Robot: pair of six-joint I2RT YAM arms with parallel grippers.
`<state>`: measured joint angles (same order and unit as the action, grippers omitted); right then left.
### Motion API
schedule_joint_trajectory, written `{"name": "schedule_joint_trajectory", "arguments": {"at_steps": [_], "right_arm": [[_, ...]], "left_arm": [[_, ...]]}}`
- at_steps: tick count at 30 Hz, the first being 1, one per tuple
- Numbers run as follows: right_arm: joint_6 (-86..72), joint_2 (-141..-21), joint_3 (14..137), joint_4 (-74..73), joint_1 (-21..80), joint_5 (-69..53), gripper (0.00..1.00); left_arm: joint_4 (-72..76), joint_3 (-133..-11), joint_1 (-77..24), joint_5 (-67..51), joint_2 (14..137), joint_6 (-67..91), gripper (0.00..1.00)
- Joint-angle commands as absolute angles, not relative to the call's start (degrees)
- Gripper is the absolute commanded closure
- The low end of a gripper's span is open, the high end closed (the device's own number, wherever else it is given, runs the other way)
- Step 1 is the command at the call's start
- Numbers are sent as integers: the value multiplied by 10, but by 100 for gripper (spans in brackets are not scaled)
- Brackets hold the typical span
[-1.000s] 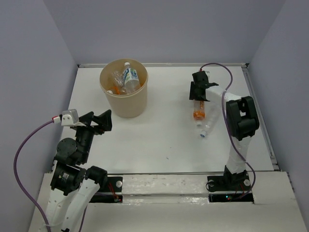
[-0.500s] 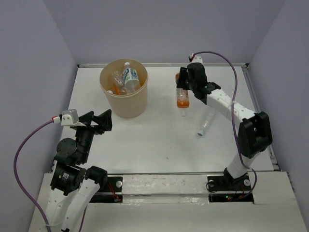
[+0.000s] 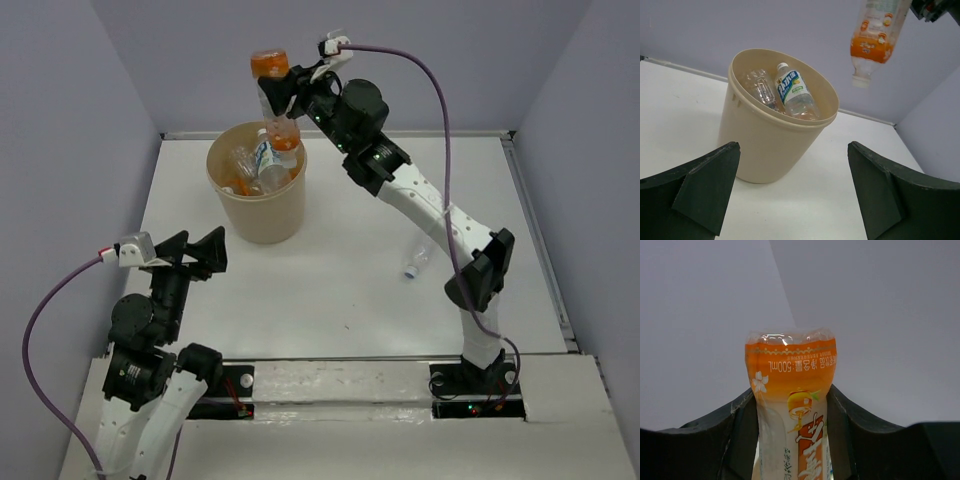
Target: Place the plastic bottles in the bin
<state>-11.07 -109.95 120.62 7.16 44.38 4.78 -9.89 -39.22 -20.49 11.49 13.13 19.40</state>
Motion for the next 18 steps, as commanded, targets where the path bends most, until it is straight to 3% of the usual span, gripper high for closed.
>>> {"name": "schedule_joint_trajectory", "arguments": {"at_steps": [1,6,18], "right_arm": [[-87,-1236,1350,108,454,-16,53],[-81,-1330,1454,113,468,-37,50],[-101,-1388,1412,137,498,-4,43]], "left_arm": [[-80,-405,-201,127,118,186,1],[-80,-406,-205,129,113,186,1],[-79,-405,-207,129,112,188,1]]}}
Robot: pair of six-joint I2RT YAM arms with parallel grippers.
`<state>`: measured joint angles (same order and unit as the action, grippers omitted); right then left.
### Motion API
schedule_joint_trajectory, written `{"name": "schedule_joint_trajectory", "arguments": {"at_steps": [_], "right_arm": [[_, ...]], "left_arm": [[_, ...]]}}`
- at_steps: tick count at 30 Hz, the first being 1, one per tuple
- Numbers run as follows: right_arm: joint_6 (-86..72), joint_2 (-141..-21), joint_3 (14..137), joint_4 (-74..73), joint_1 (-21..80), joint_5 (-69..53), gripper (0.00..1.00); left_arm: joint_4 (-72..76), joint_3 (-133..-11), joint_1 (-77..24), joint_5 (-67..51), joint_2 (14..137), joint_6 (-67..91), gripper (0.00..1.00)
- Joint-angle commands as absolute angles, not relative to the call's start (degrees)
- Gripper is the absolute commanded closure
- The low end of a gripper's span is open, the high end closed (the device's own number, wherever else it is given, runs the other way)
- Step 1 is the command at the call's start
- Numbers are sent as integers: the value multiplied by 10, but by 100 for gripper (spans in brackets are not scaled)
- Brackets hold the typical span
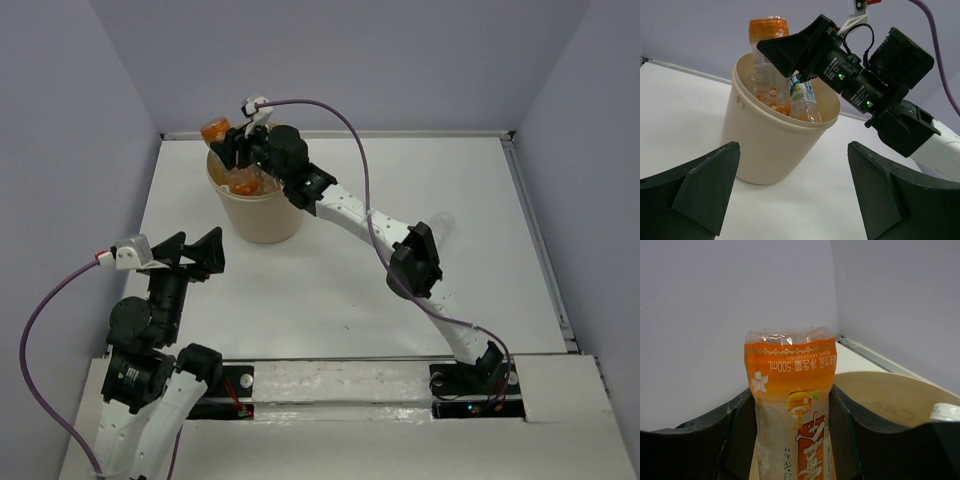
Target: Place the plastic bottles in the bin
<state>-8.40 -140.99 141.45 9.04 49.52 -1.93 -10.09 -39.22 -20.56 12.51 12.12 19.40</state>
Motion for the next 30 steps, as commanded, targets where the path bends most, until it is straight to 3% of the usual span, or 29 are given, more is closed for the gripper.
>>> {"name": "schedule_joint_trajectory", "arguments": {"at_steps": [1,3,7,13,22,27,30], "right_arm": [[-103,-1385,1406,139,498,-4,43],[-98,-1380,1375,154,498,16,38],[-92,-1358,1332,170,504,27,18],[-88,-1299,1287,184,504,71,8],[-51,-1113,1149,119,504,205,2],[-81,-967,879,40,463,403,3],[-237,-848,762,-89,361,368,3]], "left_arm": [[-79,-405,-207,130,112,188,1],[-80,-405,-207,131,114,188,1],[-81,-405,-207,133,114,188,1],[-82,-405,-207,134,117,187,1],[-81,-405,-207,133,112,187,1],[-83,-405,-208,129,98,188,1],[-83,-405,-215,130,91,188,1]]}}
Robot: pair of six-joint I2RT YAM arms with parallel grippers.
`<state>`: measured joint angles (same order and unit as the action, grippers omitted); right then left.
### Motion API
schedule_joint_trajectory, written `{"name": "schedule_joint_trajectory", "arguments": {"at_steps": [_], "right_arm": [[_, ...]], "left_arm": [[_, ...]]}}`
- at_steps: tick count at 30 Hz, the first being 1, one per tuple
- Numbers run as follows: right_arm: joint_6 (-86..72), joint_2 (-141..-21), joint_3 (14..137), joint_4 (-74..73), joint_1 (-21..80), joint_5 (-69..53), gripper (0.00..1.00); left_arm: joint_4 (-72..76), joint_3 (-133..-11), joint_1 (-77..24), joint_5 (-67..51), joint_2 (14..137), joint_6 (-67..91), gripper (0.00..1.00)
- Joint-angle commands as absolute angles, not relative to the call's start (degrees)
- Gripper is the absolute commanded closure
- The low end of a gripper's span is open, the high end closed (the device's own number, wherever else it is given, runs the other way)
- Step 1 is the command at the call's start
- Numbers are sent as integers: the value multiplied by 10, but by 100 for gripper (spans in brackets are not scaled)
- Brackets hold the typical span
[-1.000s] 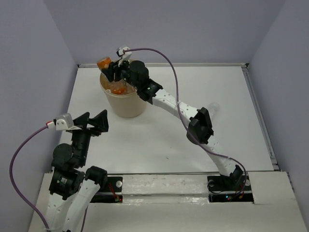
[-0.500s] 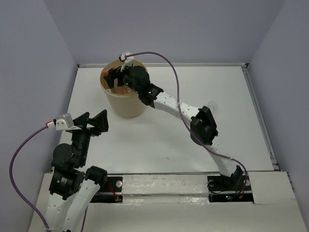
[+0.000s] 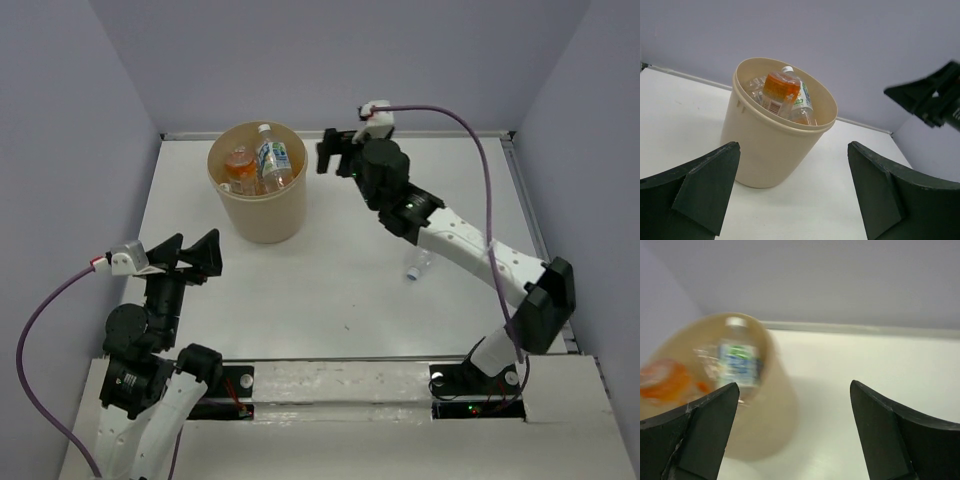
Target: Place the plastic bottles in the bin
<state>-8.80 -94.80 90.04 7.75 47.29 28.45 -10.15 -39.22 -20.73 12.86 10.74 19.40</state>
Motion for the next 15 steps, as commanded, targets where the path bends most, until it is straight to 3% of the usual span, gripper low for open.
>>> {"name": "schedule_joint_trajectory", "arguments": {"at_steps": [1,3,7,15], "right_arm": [[-276,-819,677,-98,332,355,3],[-301,-752,615,-133,254,344,3],[-308,-714,550,-169,209,337,0],[-294,-855,590,-191,142,285,0]], "left_arm": [[-83,-405,-219,131,90,187,1],[-84,-405,-227,130,86,187,1],[-86,-406,-236,130,84,188,1],[-93,-406,-241,135,76,187,1]]}}
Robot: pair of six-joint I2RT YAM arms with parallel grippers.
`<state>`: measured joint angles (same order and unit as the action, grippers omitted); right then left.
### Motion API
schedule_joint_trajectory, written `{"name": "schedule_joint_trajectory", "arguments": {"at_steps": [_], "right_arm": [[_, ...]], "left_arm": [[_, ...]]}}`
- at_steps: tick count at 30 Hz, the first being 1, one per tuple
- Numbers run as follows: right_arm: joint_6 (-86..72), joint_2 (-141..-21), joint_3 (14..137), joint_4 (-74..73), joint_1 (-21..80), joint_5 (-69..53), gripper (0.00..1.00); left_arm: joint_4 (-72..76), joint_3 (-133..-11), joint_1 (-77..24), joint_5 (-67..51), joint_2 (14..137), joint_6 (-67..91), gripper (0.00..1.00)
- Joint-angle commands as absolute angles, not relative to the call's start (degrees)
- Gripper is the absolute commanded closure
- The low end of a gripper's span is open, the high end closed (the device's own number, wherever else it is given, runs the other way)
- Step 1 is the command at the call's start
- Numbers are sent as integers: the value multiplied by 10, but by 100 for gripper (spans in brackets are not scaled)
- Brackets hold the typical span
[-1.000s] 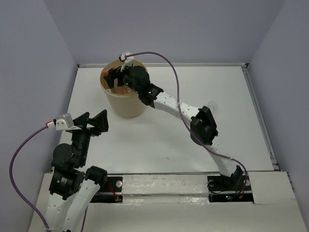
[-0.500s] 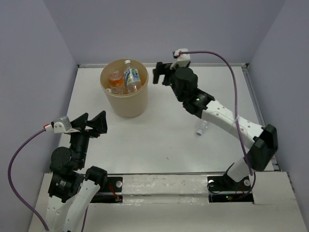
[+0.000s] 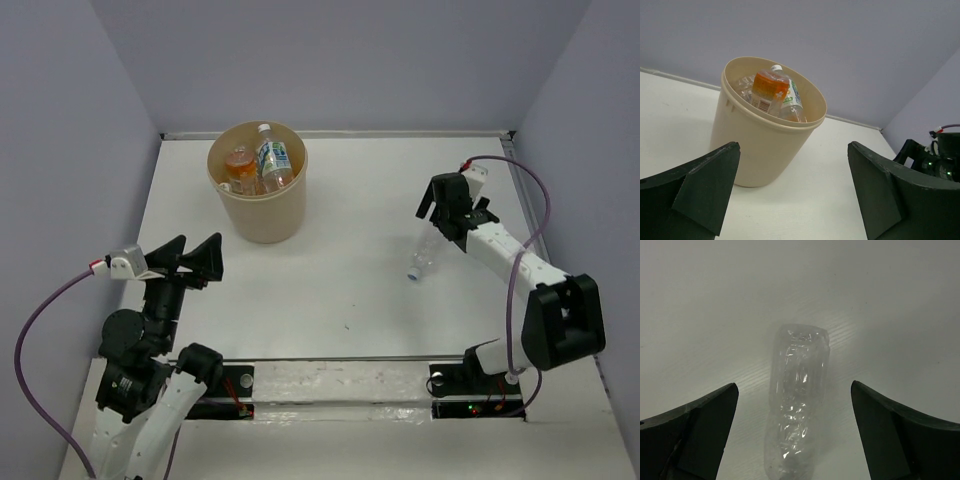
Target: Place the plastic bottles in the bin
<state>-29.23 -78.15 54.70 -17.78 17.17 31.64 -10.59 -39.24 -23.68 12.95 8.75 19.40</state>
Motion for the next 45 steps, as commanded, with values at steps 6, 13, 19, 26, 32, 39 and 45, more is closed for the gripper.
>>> {"name": "schedule_joint_trajectory", "arguments": {"at_steps": [6,13,19,26,32,39,45], "right_arm": [[-307,-966,627,-176,88,225,2],[-297,-1014,643,-130,83,146,25],[-272,-928,594,-66,110,167,46],[-209,-809,696,-21,266,210,46],[-86,-826,827,123,394,221,46],[54,-1021,1072,221,483,162,46],[132,-1233,1295,201,502,131,46]], "left_arm": [[-95,-407,-247,136,71,186,1],[-97,-407,-254,136,70,186,1],[-97,-408,-254,138,68,188,1],[-94,-406,-254,133,84,187,1],[-95,-406,-250,141,91,187,1],[-95,-404,-240,137,98,187,1],[-99,-404,-240,138,95,188,1]]}}
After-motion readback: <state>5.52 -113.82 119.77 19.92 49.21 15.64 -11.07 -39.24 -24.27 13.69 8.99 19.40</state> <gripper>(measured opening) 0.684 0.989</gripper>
